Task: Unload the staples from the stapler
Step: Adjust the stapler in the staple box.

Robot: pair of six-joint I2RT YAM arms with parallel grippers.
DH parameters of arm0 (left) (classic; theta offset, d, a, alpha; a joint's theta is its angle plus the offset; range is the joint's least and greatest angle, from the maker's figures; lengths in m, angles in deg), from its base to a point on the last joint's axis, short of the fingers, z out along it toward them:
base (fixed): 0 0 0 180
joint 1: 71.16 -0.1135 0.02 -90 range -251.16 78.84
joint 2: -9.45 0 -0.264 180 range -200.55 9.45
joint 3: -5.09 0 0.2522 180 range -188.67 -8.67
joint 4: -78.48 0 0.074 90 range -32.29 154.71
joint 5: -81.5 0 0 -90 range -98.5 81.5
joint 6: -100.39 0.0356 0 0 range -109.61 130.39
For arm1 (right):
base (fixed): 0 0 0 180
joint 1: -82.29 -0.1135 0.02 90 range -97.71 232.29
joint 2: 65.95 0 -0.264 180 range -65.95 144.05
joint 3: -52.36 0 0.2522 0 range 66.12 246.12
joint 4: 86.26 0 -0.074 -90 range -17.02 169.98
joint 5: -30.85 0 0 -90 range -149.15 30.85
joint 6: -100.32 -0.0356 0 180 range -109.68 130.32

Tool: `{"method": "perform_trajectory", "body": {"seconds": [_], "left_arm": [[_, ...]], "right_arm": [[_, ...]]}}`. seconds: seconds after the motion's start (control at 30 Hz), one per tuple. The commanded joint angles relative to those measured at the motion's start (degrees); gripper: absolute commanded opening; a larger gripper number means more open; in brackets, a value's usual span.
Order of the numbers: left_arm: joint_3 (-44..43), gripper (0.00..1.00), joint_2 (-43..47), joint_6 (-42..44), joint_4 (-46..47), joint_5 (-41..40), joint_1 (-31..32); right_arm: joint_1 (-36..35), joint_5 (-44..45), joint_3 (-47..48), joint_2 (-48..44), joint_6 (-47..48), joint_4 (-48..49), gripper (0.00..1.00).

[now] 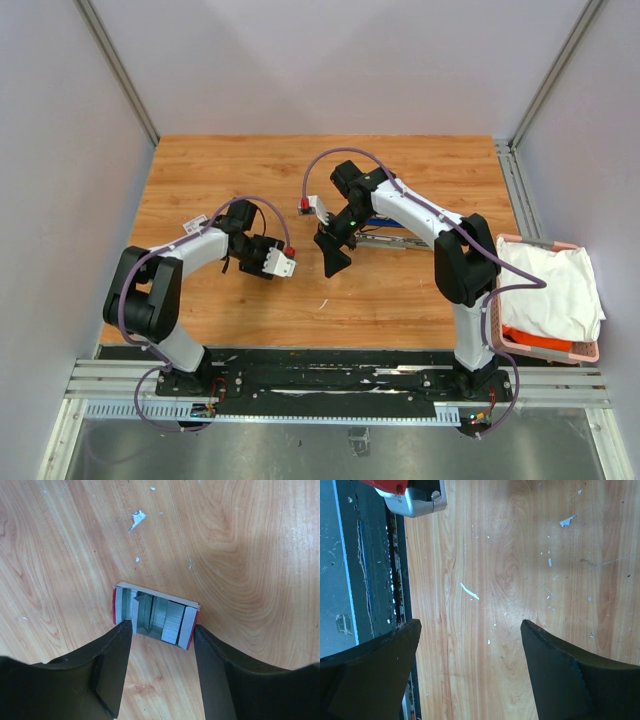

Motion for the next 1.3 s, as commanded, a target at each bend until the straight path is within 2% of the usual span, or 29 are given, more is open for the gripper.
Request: {"method": "perform_trajectory", "body": {"seconds": [0.0,0.27,0.4,0.8,1.03,1.27], "left_arm": [[0.2,0.57,-2.9,0.6,-4.5,-1.9,0.3],[0.5,0.48,-2.8,0.8,-4.7,-2.1,0.2],[0.8,0.47,-2.3,0.3,-3.8,-1.7,0.3],[2.1,0.61,0.1,0.0,-1.0,-1.0,0.3],[-3.6,0.63,-4.3,1.8,-8.6,-1.8,0.3],[-4.0,0.63,-4.5,2.6,-9.0,-2.4,0.3]], "right_arm": [[-0.5,0.2,0.7,-1.3,0.8,-1.6,0.84],[-0.5,0.2,0.7,-1.2,0.8,-1.6,0.83],[-0.6,0.3,0.8,-1.3,0.8,-1.7,0.83],[-0.6,0.3,0.8,-1.2,0.9,-1.7,0.84],[-0.6,0.3,0.9,-1.5,0.9,-2.0,0.84],[-0.6,0.1,0.8,-1.2,1.0,-2.0,0.83]]}}
